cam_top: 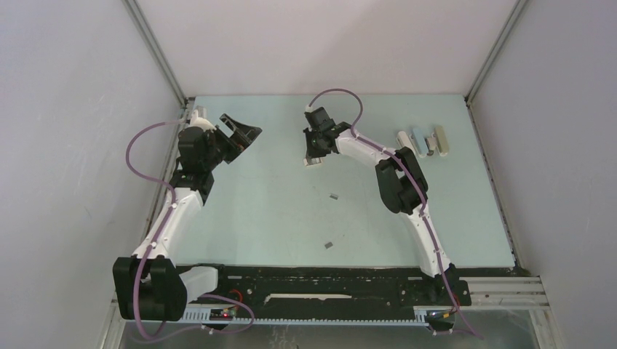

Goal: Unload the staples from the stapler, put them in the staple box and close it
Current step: Place the staple in the staple box.

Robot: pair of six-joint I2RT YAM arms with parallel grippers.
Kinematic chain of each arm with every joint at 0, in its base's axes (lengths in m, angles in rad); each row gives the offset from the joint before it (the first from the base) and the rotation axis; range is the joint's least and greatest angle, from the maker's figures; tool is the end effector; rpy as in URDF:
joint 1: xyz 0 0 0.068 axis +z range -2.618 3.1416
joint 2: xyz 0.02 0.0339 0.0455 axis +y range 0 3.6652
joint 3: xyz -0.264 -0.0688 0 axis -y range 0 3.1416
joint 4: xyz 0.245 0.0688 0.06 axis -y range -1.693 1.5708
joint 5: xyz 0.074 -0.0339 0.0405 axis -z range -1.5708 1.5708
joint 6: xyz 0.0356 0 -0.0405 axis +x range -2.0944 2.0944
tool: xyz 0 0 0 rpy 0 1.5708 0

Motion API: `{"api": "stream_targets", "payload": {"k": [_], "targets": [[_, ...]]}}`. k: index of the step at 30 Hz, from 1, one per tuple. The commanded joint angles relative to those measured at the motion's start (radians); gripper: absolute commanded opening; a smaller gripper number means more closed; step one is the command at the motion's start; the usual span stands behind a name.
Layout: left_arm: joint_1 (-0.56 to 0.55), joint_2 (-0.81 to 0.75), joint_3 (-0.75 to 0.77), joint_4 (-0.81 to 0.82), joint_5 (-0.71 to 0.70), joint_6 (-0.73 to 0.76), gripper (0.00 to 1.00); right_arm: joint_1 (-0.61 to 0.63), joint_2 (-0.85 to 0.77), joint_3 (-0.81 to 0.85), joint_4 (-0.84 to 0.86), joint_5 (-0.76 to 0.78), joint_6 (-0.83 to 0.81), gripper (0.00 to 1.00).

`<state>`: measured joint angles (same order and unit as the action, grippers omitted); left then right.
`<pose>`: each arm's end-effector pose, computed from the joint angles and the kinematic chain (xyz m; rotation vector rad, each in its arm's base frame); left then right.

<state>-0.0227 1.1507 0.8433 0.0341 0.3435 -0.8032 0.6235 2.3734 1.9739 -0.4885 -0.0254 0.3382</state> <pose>0.2672 -0.0181 0.3086 -0.4934 1.8586 -0.8830 0.4282 0.3091 0.1719 -0.3683 2.4849 0.4411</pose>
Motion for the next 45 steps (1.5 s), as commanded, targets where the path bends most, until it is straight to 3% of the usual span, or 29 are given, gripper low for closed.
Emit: {"api": "stream_targets", "payload": {"k": [1,9,45], "targets": [[0.009,-0.031,0.018,0.016,-0.006,0.013,1.00,0.012,0.000,0.025,0.020,0.012,-0.005,0.20],[0.010,-0.031,0.020,0.016,-0.004,0.013,1.00,0.012,-0.003,0.017,0.019,0.004,-0.007,0.25],[0.010,-0.048,0.002,0.027,-0.007,0.006,1.00,0.013,-0.022,-0.007,0.017,-0.010,-0.013,0.30]]}}
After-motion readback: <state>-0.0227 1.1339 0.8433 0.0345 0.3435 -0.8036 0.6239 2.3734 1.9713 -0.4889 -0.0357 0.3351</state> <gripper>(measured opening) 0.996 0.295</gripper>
